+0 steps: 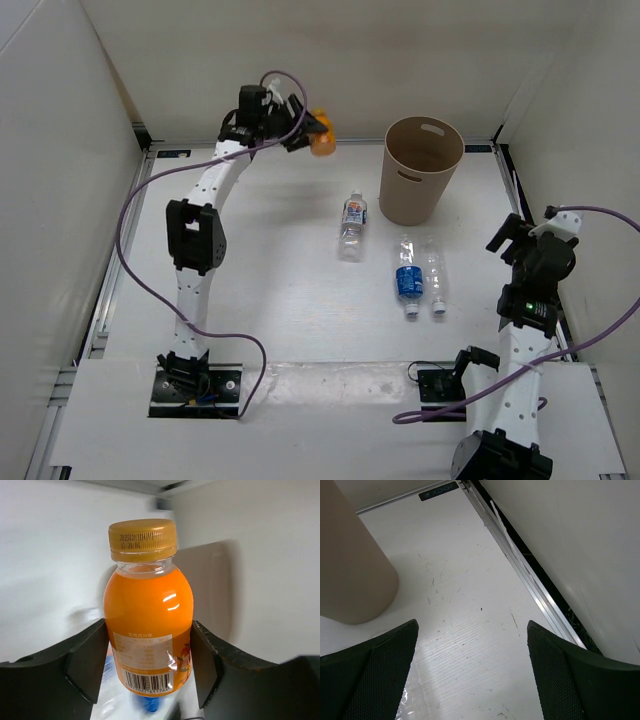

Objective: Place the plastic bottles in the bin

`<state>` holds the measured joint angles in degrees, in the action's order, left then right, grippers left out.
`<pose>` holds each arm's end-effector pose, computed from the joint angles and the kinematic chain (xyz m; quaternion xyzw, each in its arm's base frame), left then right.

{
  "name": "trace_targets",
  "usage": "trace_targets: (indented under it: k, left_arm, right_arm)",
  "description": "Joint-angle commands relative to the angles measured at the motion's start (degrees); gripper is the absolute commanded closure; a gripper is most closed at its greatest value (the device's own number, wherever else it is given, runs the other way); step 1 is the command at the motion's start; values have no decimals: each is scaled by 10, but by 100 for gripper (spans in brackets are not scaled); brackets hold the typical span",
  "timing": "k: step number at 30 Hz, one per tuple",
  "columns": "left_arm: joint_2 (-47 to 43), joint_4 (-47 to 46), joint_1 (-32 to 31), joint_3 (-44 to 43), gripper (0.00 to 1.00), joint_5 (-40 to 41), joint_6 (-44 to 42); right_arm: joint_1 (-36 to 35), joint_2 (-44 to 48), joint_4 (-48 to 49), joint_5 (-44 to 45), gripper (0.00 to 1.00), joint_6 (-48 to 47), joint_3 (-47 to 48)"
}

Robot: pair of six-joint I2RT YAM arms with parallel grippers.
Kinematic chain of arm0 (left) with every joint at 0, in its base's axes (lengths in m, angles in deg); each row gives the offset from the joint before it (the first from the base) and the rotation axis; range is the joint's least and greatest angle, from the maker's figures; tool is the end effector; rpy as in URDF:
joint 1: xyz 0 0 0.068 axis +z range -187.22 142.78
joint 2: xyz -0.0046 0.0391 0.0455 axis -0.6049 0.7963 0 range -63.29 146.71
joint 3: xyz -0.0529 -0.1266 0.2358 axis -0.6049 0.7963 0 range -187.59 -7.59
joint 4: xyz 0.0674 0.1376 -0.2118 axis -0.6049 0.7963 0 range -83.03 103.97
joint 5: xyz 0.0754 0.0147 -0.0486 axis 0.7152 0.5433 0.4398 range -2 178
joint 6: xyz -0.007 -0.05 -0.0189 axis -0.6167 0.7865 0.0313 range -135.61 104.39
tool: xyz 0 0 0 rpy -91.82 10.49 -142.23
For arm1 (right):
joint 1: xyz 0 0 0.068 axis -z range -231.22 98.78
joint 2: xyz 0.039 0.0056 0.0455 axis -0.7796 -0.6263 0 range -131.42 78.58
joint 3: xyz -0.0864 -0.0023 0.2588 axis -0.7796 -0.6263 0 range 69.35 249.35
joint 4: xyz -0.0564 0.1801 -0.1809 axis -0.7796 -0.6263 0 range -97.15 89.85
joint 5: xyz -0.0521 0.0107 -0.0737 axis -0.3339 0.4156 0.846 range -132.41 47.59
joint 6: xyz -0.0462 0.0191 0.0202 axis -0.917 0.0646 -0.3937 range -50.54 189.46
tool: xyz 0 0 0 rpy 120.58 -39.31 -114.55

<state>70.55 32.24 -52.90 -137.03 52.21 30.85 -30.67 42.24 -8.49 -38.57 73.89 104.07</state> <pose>0.5153 -0.1663 0.2941 -0.0695 0.8342 -0.4744 0.2725 0.1507 -0.0590 0.3041 0.1866 0.7427 -0.1155 0.6327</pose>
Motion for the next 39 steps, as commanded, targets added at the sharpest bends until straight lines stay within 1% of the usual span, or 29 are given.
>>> trace_targets:
  k: [1,2,3,4,5,6,8,9,10,11,13,17,20,26,27,30,31,33,37,39]
  left_arm:
    - [21,-248,-33,-143,76,-75,181]
    - [38,-250,-38,-184,76,-78,192]
    - [71,-249,-44,-246,76,-62,212]
    - [70,-279,-60,-257,76,-54,216]
    - [64,-283,-65,-234,76,-42,219]
    - [43,-288,-71,-216,76,-2,208]
    - [9,-278,-89,-176,76,20,181]
    - [11,-269,-100,-182,76,46,169]
    - [17,-240,-105,-192,76,49,147]
    - [29,-217,-116,-231,76,54,141]
    - [37,-195,-134,-247,76,72,124]
    - [39,-175,-170,-230,75,107,107]
    - [47,-168,-174,-232,69,118,100]
    - [63,-152,-178,-235,68,146,110]
    - [65,-146,-182,-232,67,146,112]
    - [67,-137,-191,-223,59,149,113]
    - [70,-132,-194,-224,54,148,112]
    - [78,-129,-196,-225,51,148,114]
    - [84,-124,-200,-228,37,145,119]
    - [85,-124,-201,-229,33,146,122]
  right_arm:
    - [-3,11,-9,14,10,10,14]
    - [-2,13,-11,17,10,13,14]
    - [-2,14,-14,16,10,15,11]
    - [1,14,-18,18,10,15,11]
    - [1,21,-19,21,10,17,12]
    - [1,21,-25,21,10,18,11]
    - [4,30,-29,22,10,18,11]
    - [5,29,-33,24,10,20,10]
    - [7,35,-37,26,10,20,10]
    - [10,36,-41,24,10,22,10]
    - [12,42,-43,24,10,23,7]
    - [21,46,-41,26,10,24,5]
    - [26,49,-43,27,10,25,7]
    - [41,54,-53,30,10,26,6]
    - [45,55,-54,29,10,25,5]
    - [45,57,-55,31,10,27,4]
    - [46,56,-54,30,10,26,4]
    - [47,55,-52,31,10,30,3]
    - [48,57,-52,32,10,30,3]
    - [50,57,-52,33,10,34,0]
